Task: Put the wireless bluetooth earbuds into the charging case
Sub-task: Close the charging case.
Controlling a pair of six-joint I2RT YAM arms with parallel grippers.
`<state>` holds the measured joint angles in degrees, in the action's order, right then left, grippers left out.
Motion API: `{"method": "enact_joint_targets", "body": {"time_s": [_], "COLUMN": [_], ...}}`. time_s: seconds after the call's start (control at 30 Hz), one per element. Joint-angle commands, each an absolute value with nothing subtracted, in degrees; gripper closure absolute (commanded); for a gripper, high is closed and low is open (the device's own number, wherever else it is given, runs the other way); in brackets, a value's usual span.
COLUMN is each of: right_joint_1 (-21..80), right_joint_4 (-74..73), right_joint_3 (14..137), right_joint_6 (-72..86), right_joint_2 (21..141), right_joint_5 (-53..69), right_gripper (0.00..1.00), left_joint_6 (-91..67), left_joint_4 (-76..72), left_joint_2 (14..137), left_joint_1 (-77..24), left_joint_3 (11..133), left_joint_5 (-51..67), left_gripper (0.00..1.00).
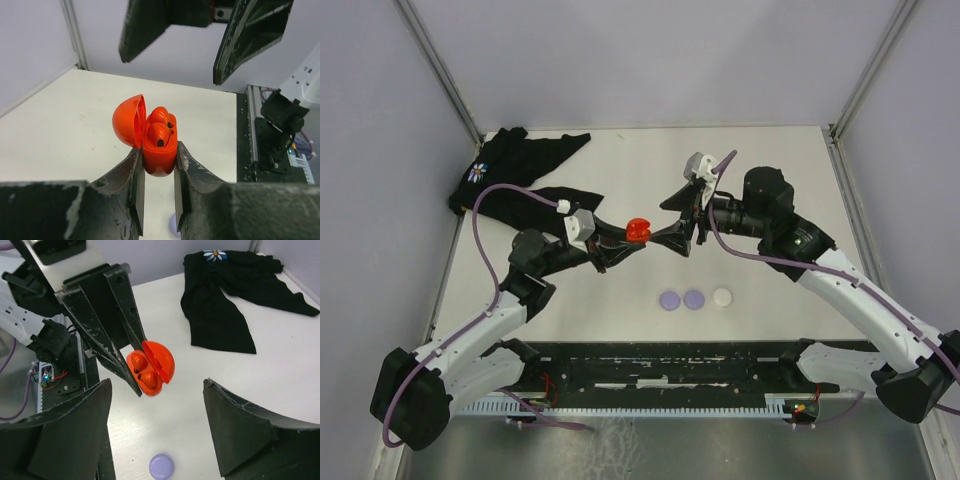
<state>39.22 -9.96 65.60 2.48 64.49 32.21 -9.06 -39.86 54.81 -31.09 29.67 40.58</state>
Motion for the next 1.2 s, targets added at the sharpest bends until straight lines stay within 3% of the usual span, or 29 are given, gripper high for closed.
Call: {"method": "enact_joint_targets", "body": {"time_s": [0.0,0.43,0.83,1.0,1.17], "right_joint_1": [38.9,38.76,38.38,38.24,38.24], "right_joint_4": [-11.93,-18.77,-25.2,-25.54,-24.69], "right_joint_3": [70.57,75.74,76.36,73.84,69.18], "right_joint_6": [-1.83,-4.38,-8.4,-8.04,-5.92], "right_joint_2": [66.48,73.91,73.0,70.69,66.86], "right_joint_5": [40.0,52.51,52.71,41.93,24.26], "right_gripper": [0.17,0.15,0.19,0.18,0.16], "left_joint_6": [-1.58,2.29,-7.02,-11.89,-21.77], "left_joint_4": [-37.83,-35.3,-31.03,-25.59,-9.63], "left_joint_2": [55.17,57.81,60.28,60.3,62.14], "left_joint_1": [-31.04,-31.07,-30.96,-30.94,-30.97], "left_joint_3": [32.81,35.9,35.33,35.05,36.23], "left_joint_5": [48.31,49.96,41.72,36.65,29.92], "left_gripper": [0.97,0.97,0.97,0.96,0.9]}}
